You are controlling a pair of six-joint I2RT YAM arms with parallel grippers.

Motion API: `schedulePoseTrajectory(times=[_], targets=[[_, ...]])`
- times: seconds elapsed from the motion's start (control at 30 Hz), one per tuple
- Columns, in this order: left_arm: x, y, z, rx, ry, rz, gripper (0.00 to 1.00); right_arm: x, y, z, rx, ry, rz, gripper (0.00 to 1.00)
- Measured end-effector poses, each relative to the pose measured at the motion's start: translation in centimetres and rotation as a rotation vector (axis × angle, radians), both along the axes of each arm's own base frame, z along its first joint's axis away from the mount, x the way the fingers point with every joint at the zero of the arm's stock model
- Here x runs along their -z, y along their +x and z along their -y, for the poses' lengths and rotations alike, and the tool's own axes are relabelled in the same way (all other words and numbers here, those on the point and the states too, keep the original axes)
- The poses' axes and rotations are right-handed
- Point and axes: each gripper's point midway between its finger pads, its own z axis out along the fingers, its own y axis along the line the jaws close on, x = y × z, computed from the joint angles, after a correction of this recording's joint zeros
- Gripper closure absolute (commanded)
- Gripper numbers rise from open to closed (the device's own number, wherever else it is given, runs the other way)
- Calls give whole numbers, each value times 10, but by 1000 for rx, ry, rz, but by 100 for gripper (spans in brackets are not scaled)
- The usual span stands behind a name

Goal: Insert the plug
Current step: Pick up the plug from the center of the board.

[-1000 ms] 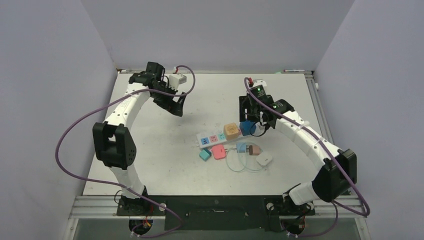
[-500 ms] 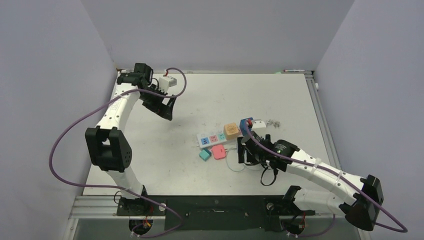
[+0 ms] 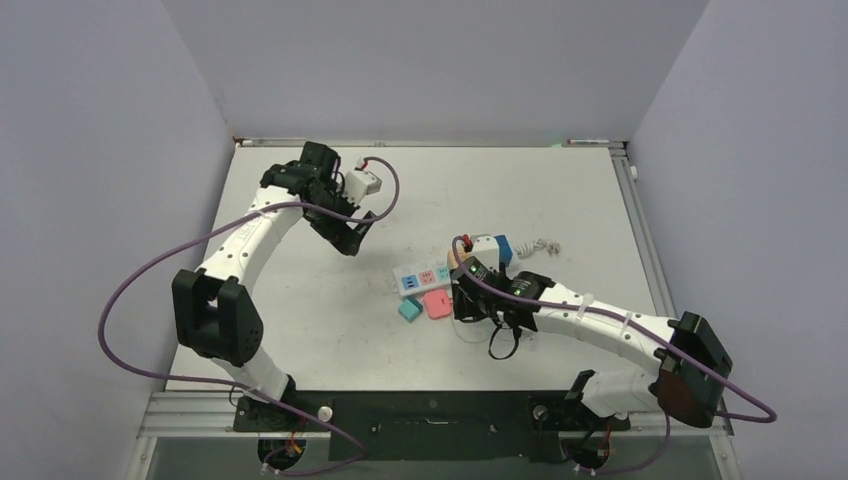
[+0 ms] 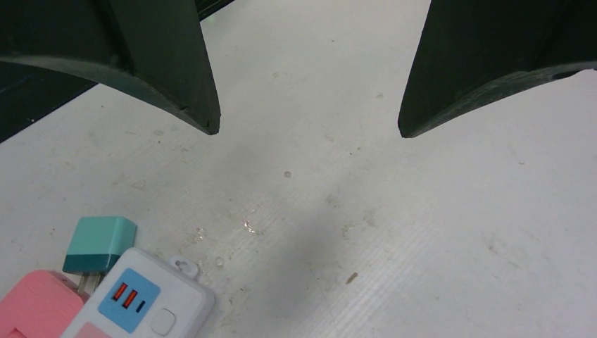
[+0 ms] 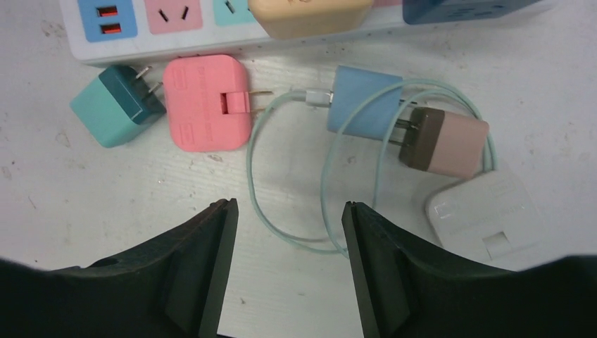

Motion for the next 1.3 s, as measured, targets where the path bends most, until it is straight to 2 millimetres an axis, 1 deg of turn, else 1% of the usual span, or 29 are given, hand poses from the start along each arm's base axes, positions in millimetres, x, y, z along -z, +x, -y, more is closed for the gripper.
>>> schedulePoseTrajectory(times=[0.13,0.3,0.4,0.43,0.57,0.63,0.77,0.97,1.17,1.3], targets=[[-15,15,-5,-41,9,99,4,6,11,-16,0,36,10,42],[-32,31,-11,-111,-2,206,4,13,17,-41,-52,70,21,30],[-40,40,-22,-168,-21,240,4,22,10,-63,-126,70,20,24],[-42,43,-28,-190,-28,246,4,26,6,-73,-156,68,20,23],[-46,45,-47,-252,-42,259,4,40,-2,-97,-235,67,7,24],[-46,41,-51,-259,-43,262,4,45,-2,-106,-262,61,5,25],[-46,37,-47,-247,-60,257,4,50,4,-124,-303,50,15,26],[-45,34,-43,-239,-80,239,4,54,11,-135,-340,39,37,32],[-44,32,-41,-240,-87,224,4,60,17,-144,-363,20,42,43],[-43,31,-40,-238,-89,219,4,66,17,-144,-374,2,38,58]])
